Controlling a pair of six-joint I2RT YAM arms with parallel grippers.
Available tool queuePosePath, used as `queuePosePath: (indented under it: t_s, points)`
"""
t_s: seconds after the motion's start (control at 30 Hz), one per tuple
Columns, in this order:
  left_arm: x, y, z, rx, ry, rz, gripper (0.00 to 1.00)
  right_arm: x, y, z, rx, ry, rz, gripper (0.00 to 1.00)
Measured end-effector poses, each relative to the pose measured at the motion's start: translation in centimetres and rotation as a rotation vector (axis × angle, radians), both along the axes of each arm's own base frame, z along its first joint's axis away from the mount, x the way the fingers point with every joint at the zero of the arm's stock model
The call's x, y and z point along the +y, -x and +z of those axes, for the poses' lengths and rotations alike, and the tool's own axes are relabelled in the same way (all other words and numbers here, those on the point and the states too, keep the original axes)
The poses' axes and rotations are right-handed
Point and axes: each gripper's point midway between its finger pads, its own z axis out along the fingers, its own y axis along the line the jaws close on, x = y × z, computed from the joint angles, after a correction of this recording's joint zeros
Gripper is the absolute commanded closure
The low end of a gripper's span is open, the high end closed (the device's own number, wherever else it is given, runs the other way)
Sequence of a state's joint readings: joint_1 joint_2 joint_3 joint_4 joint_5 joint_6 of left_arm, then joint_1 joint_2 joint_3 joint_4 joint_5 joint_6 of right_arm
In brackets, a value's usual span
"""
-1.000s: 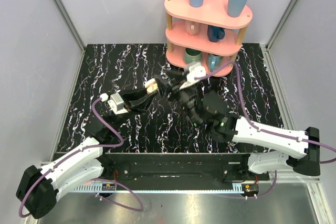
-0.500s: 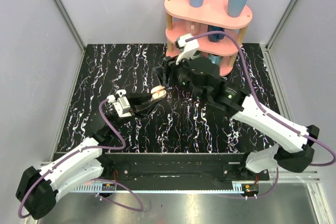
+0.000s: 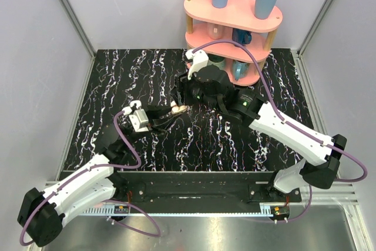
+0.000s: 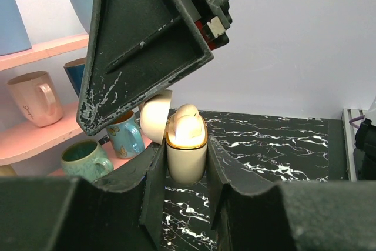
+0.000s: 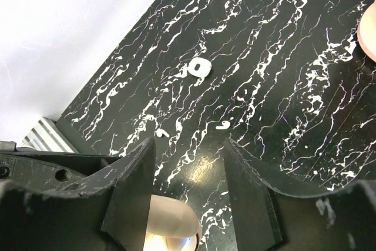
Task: Insert the wireless bluetooth earbuds into the charging case
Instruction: Close the charging case with the earbuds, then place the charging case with the earbuds at the center of the board.
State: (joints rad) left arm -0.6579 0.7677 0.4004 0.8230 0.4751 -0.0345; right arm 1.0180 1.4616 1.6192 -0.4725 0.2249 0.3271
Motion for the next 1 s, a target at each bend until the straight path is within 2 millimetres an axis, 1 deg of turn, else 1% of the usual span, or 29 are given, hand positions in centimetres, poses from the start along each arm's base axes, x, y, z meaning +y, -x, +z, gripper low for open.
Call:
queuePosePath:
  t_s: [0.23, 0.5, 0.6, 0.7, 0.77, 0.83, 0.9, 1.0]
  points:
    - [-0.1, -0.4, 0.0, 0.01, -0.002, 0.011, 1.0, 0.2, 0.5, -0.1, 0.033, -0.024, 0.015, 0.44]
    - [0.0, -1.1, -0.1, 0.027, 0.004, 0.041, 1.0, -0.7, 1.5, -0.7, 0.064, -0.041, 0.026, 0.44]
    - [0.1, -1.2, 0.0, 0.033, 0.01, 0.046, 1.0, -0.8, 1.6, -0.6, 0.061, -0.054, 0.02, 0.41]
    - [0.0, -1.6, -0.2, 0.065, 0.007, 0.053, 1.0, -1.5, 1.1, -0.7, 0.048, -0.049, -0.021, 0.39]
    - [-0.4, -2.1, -0.5, 0.113, -0.011, 0.053, 1.0, -2.6, 0.4, -0.9, 0.03, -0.036, -0.083, 0.38]
    - [-0.8, -2.8, -0.7, 0.175, -0.019, 0.057, 1.0, -4.5, -0.4, -0.9, 0.005, -0.019, -0.164, 0.37]
    - [-1.3, -3.5, -1.0, 0.239, -0.024, 0.053, 1.0, -7.0, -1.3, -0.6, -0.016, -0.018, -0.246, 0.37]
    - [-2.5, -4.6, -3.0, 0.382, -0.038, 0.03, 1.0, -11.6, -2.9, 0.0, -0.043, -0.031, -0.381, 0.36]
